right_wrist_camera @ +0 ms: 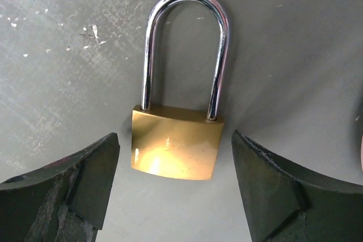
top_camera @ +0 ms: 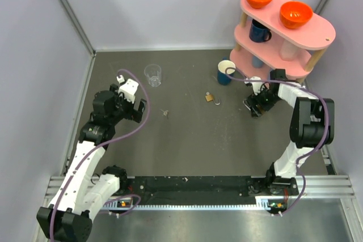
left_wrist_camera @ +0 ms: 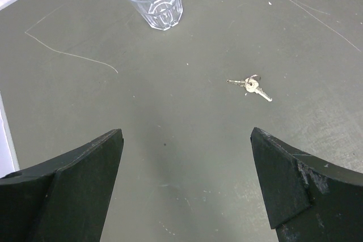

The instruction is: Unlock with the key

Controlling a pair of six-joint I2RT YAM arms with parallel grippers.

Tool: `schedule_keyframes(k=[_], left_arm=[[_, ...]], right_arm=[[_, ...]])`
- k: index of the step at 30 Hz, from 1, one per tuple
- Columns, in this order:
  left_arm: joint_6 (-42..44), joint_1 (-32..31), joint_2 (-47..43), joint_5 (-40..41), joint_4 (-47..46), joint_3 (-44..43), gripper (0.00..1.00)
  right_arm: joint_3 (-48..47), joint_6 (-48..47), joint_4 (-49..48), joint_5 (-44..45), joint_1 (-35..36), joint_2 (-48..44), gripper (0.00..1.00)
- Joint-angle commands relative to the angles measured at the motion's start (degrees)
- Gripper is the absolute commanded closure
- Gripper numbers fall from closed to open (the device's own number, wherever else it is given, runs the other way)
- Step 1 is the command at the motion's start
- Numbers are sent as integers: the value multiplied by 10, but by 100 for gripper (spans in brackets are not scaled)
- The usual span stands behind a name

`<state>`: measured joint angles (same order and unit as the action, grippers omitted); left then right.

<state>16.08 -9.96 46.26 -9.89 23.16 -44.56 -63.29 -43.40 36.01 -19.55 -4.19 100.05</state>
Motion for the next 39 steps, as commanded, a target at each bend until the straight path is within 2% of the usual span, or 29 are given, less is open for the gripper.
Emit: schedule_keyframes(k=[1,4,7,16,23,29,33,39], left_arm=[[-12,8,-3,-21,-26,3,1],[-13,11,-2,-25,-26,3,1],[-14,14,-1,-28,-26,5,1],[-17,22,-4,-37,-27,7,1],[-23,34,-13,-46,-31,10,1],[-26,53,-35,-72,-43,18,1],[-27,63,-53,-86,-50,25,1],[-26,69,-57,-97,-50,25,1]], right_arm=[[-27,-12,0,0,8,15,22],[-20,-19,-3,17,24,18,26],[-6,-20,-13,42,39,19,40],[92,-45,-23,55,138,-60,52],[113,-10,-23,46,300,-115,55],[-3,85,-21,27,380,-31,61],[-114,124,-23,52,431,45,60],[-285,202,-31,112,451,179,57]])
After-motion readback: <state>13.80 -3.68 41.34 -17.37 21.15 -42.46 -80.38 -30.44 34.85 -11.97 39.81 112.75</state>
